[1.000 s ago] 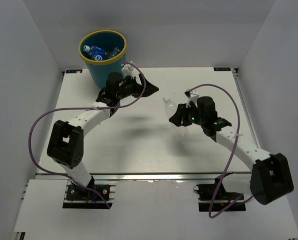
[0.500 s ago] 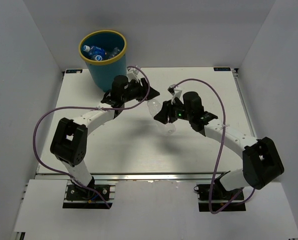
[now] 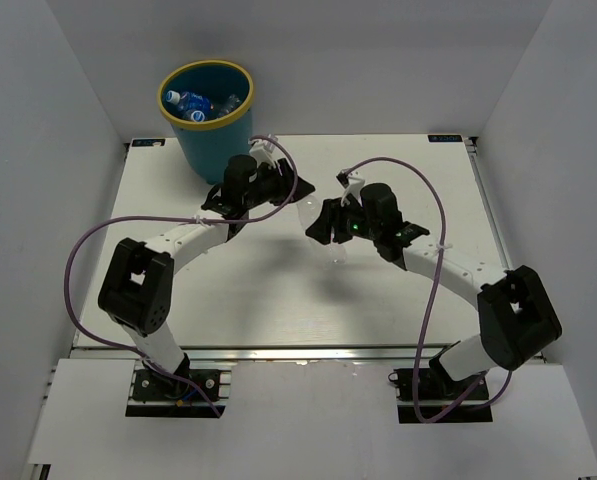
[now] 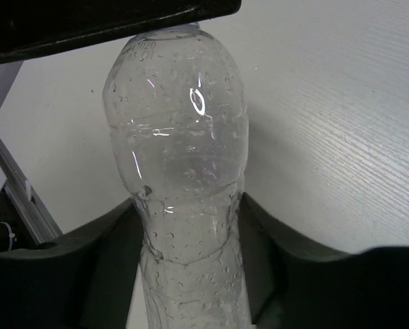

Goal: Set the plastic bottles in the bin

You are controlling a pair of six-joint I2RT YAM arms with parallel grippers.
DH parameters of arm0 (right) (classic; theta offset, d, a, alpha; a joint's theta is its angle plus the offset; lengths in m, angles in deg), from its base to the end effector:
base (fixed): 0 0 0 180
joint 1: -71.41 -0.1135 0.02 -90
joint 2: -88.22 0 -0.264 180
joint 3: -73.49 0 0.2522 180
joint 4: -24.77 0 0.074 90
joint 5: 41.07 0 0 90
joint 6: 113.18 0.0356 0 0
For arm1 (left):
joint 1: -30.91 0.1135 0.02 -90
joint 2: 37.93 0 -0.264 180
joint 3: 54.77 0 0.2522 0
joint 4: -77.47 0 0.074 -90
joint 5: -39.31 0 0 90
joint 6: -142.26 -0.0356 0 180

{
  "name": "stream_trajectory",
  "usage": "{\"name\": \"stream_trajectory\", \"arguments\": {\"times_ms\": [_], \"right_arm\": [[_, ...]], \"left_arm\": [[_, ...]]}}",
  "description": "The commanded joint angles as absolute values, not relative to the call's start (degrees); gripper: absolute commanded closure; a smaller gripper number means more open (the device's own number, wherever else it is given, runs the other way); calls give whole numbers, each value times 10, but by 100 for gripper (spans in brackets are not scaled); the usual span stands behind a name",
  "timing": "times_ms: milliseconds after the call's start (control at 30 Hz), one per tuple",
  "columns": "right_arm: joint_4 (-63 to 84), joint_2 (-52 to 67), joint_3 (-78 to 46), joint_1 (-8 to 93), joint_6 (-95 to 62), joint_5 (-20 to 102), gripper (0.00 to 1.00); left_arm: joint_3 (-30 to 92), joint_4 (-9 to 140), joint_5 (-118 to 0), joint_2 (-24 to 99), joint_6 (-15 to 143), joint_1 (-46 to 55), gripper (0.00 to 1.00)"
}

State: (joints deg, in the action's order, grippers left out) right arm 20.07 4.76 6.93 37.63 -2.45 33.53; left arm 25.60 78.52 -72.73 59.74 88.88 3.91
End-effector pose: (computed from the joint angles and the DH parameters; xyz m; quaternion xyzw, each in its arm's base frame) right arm 0.2707 0.1924 0.2626 -0.1680 0.8058 0.3536 0.4444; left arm 0.3492 -0.1929 0.2702 0.0485 0.7920 -0.4404 0.4199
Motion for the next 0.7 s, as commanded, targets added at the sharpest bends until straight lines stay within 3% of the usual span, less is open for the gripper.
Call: {"name": "stream_trajectory", "arguments": {"times_ms": [0, 67, 100, 333, 533, 667], "right_arm": [[244, 43, 35, 379, -3, 334, 39], [243, 43, 33, 379, 0, 330, 17], [242, 46, 33, 379, 3, 336, 11], [203, 92, 43, 379, -2, 370, 11], [181, 211, 102, 383, 15, 552, 11], [142, 281, 131, 391, 16, 667, 11]], "left_arm": [[251, 777, -707, 567, 884, 39, 100], [263, 770, -686, 566, 874, 40, 100], [268, 769, -684, 566, 870, 40, 100], [339, 740, -685, 586, 859, 74, 100], [502, 765, -702, 614, 886, 182, 100], [631, 745, -608, 643, 849, 216, 100]]}}
